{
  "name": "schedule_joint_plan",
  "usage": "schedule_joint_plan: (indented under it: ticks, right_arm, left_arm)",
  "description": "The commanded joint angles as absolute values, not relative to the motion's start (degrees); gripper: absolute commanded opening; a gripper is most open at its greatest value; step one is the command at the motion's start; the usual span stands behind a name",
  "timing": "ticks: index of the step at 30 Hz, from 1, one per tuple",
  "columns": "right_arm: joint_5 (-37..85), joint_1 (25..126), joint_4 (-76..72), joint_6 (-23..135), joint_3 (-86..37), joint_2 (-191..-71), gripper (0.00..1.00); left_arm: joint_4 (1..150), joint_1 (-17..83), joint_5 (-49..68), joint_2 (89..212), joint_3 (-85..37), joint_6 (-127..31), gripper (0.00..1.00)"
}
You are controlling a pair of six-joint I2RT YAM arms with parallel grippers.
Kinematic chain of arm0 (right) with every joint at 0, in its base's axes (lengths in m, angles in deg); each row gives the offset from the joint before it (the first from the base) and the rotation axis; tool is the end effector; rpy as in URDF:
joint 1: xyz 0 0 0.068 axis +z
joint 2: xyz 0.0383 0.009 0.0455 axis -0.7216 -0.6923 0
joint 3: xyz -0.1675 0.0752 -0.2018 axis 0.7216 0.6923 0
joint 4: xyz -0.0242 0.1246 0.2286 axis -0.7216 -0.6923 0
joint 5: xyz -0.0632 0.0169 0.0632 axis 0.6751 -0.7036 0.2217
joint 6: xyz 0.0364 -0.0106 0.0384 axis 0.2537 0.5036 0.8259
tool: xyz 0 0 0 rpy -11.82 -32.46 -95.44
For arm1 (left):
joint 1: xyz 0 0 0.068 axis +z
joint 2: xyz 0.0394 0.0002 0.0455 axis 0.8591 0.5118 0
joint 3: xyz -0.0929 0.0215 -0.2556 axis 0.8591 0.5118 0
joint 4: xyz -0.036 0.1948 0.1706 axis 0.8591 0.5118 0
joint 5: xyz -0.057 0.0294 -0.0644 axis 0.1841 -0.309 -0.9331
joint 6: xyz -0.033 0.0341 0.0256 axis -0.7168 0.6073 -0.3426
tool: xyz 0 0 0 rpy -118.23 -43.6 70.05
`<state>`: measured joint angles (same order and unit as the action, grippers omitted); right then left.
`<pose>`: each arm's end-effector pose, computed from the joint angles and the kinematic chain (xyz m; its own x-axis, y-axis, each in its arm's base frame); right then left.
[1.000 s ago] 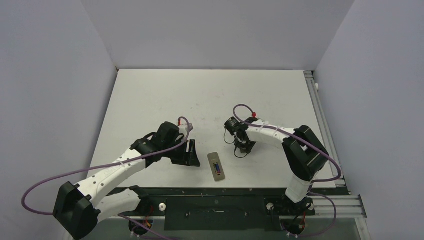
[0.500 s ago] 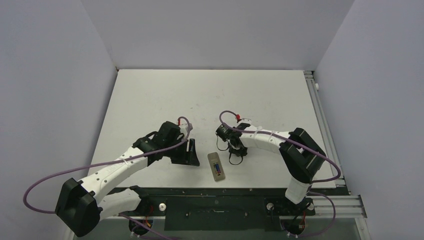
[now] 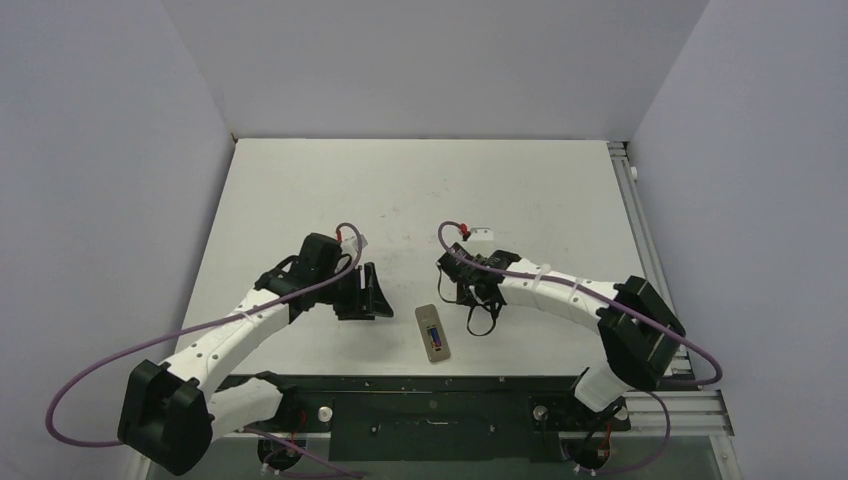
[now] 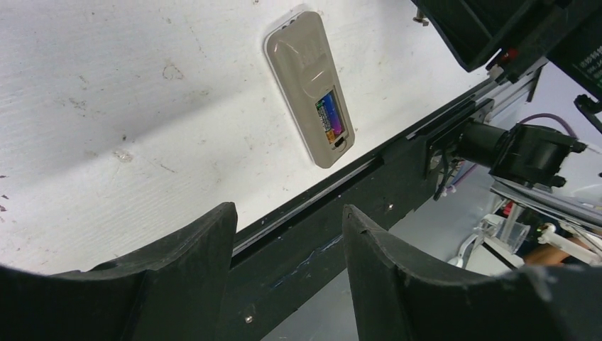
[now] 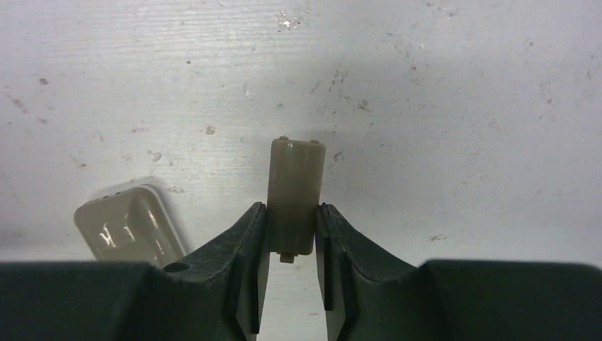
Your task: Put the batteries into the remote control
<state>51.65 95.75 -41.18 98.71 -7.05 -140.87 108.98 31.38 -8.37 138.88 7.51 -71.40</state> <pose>0.2014 0.2179 0.1937 -0.8959 0.0570 -0.4405 0.0500 0.9984 0.0274 0.1807 -0.1132 0.2243 -0.9596 -0.0805 -0.2694 0.1122 0.7689 -0.6294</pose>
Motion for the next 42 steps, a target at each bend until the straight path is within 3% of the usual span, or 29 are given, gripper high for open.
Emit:
schedule_joint_plan:
  ticks: [1, 18, 35, 42]
  right_arm:
    - [48.41, 96.45, -34.75, 90.37, -4.81, -135.1, 0.09]
    - [34.22, 103.53, -26.62, 62.66, -4.42, -127.01, 0.08]
    - [25.4, 113.4, -22.04, 48.73, -4.35, -123.68, 0.09]
    - [24.67, 115.09, -21.46, 46.92, -5.27, -124.18, 0.09]
  left_arm:
    - [105.62, 33.81, -14.08, 139.42, 6.87, -71.98, 0.53]
    - [102.38, 38.03, -30.86, 139.73, 6.98, -75.21, 0.54]
    - [97.46, 35.82, -32.46, 135.7, 11.05, -81.47, 0.53]
    - [94.48, 33.04, -32.48, 135.03, 12.83, -84.22, 0.46]
